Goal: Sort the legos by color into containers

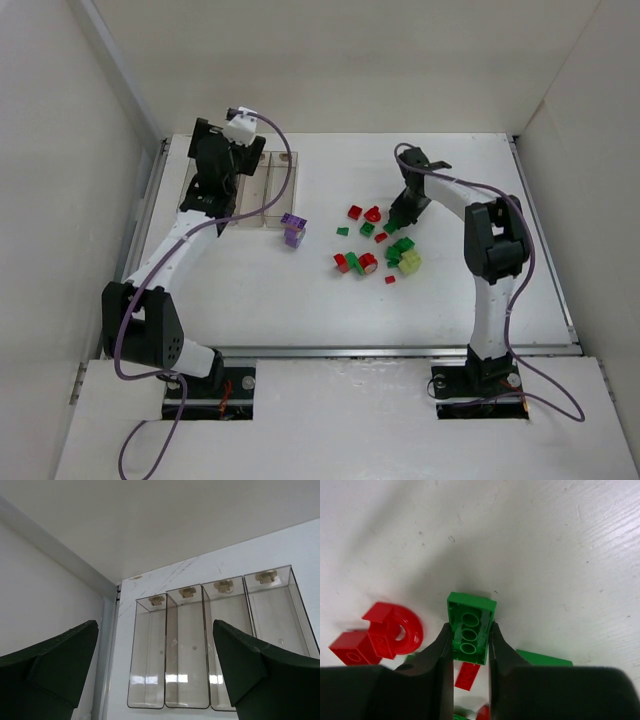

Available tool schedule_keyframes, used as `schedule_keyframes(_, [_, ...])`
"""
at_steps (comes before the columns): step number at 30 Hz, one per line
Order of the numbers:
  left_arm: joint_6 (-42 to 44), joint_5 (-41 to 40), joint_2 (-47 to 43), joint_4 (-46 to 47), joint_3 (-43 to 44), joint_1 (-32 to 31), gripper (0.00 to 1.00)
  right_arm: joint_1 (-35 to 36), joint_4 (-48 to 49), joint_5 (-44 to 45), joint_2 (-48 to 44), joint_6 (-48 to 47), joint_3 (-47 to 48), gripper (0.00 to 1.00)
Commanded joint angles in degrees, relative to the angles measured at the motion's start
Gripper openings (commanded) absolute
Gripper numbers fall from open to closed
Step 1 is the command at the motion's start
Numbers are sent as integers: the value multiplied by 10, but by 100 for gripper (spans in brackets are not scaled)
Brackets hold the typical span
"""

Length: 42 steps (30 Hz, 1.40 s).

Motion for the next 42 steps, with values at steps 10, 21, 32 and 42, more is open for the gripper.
schedule_keyframes(10, [14,342,-9,-192,66,-38,87,10,87,20,-80,-119,63,0])
schedule_keyframes(21, [-304,645,94,-44,149,-48,87,116,234,-49,-180,-135,128,0])
schedule_keyframes(32, [-424,666,130,7,210,-59,76,148,265,-63,-180,-140,138,0])
schedule_keyframes(42, [-404,648,202,-129,294,-59,49,153,288,-75,-197,-150,110,0])
